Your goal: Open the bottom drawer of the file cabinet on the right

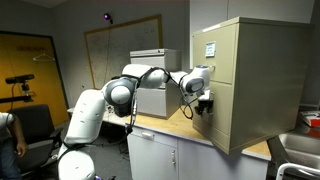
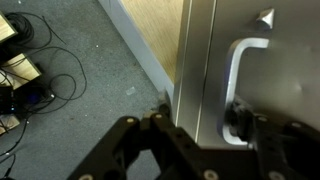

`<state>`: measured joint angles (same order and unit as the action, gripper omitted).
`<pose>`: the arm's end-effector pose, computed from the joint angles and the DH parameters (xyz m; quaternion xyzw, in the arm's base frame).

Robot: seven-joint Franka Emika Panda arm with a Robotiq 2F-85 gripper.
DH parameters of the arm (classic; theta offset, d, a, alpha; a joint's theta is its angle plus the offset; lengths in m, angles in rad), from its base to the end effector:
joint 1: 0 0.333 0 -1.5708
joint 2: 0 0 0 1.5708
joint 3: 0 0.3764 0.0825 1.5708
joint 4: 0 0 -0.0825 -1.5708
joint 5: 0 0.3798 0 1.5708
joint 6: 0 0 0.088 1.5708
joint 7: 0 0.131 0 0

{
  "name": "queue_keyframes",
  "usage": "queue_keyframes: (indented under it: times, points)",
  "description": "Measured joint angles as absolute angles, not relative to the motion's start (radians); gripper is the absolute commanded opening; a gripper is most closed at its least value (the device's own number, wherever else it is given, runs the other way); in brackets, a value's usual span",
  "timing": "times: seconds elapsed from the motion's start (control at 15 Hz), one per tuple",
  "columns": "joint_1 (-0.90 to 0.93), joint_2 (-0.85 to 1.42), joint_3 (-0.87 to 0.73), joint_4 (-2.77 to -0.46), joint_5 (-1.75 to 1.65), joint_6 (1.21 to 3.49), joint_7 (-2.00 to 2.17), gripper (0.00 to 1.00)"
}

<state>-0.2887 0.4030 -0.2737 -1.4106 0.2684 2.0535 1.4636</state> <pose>0.6442 -0.3385 0.5385 -0.4983 0.8545 -0.0817 0.1222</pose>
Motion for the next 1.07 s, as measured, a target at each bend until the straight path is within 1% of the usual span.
queue_keyframes:
  times: [0.27,0.4,0.73,1.07]
  points:
    - [-0.288,0.396,-0.268,-1.422,0.261,2.066,1.463,0.36]
    - [-0.275,0.374,-0.256,-1.470,0.260,2.128,1.433,0.36]
    - [-0.255,0.316,-0.216,-1.664,0.298,2.434,1.250,0.36]
    - [-0.276,0.267,-0.167,-1.833,0.508,2.723,0.951,0.36]
